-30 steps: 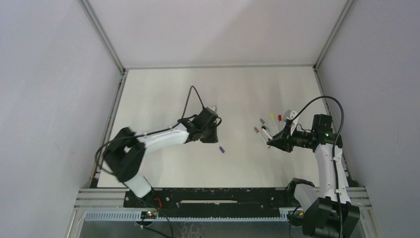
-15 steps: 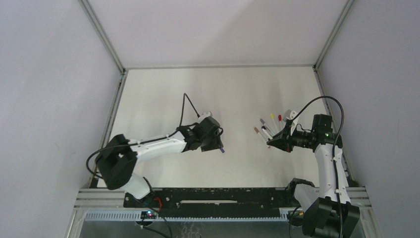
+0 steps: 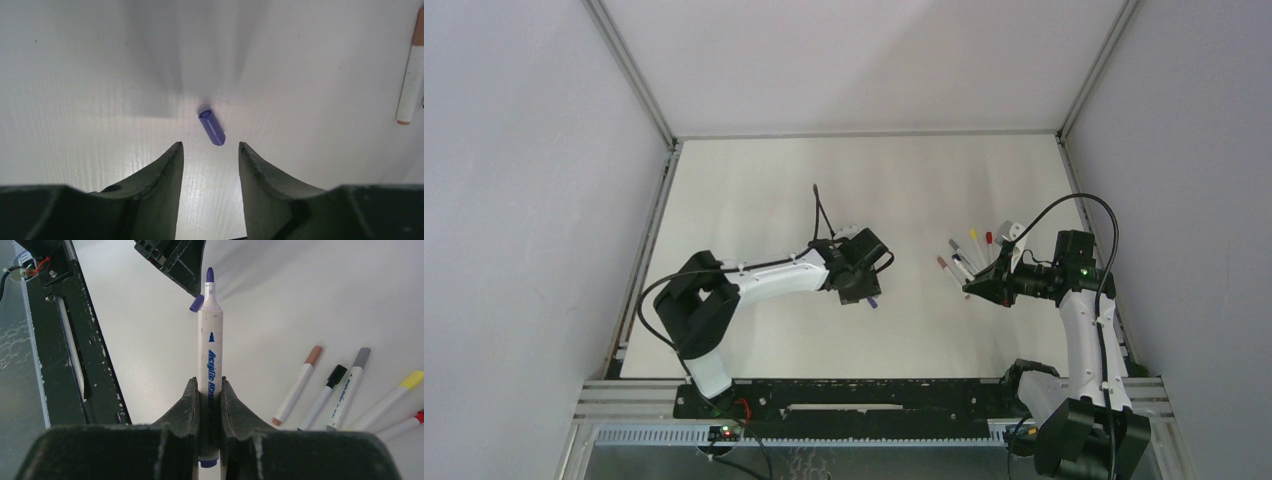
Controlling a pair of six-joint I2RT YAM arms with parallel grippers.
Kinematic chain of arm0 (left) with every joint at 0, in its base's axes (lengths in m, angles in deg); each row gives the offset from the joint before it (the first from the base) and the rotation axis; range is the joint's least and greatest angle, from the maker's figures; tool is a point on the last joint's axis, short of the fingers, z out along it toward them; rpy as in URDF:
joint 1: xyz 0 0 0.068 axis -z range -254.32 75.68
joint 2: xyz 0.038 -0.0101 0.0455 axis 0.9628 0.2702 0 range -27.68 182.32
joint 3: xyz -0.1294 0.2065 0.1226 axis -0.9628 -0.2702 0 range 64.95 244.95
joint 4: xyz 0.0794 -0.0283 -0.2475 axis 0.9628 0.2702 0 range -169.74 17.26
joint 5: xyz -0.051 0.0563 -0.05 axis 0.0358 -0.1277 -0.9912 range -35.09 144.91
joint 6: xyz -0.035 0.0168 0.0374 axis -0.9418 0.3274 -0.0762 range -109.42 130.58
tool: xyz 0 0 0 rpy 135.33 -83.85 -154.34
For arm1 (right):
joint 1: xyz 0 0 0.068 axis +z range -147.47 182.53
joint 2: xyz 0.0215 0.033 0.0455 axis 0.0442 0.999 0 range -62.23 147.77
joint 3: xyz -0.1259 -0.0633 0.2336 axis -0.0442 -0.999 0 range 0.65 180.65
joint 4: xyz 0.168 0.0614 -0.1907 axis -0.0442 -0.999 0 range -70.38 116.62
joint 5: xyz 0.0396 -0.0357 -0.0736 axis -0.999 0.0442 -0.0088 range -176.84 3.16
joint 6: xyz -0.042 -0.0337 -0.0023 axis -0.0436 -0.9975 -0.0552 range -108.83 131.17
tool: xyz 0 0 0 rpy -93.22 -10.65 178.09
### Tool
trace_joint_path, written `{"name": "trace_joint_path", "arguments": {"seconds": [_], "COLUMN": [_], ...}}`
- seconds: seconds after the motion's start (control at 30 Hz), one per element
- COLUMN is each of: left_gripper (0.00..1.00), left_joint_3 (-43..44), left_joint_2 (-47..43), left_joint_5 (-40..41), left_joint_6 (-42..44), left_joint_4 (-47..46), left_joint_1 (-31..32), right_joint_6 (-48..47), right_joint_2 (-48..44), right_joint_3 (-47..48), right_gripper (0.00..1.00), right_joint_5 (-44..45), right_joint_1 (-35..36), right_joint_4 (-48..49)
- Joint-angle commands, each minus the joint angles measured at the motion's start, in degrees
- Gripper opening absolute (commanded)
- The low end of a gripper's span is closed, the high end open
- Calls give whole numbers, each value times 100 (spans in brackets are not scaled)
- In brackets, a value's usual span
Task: Insert the pens into the pen caps
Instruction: Insert the pen cap onto the pen.
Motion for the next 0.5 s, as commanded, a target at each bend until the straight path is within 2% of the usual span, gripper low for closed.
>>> {"name": "trace_joint_path", "arguments": {"seconds": [0.0, 0.33, 0.47], "left_gripper": [43, 41, 37], "left_joint_3": [633, 1141, 1222], "left_joint_2": [378, 866, 1063], "left_joint_5": [9, -80, -291], "left_joint_6": [-148, -170, -141], "left_joint_4": [557, 1049, 1068], "left_joint_1": [15, 8, -24], "right_joint_6": [57, 58, 50], "right_joint_2": [-52, -69, -89], "right_joint_3": [-30, -30, -30], "right_gripper": [1, 1, 1], "right_joint_5": [-57, -66, -75], "right_joint_1": [-31, -31, -31], "right_joint_4": [93, 98, 98]}}
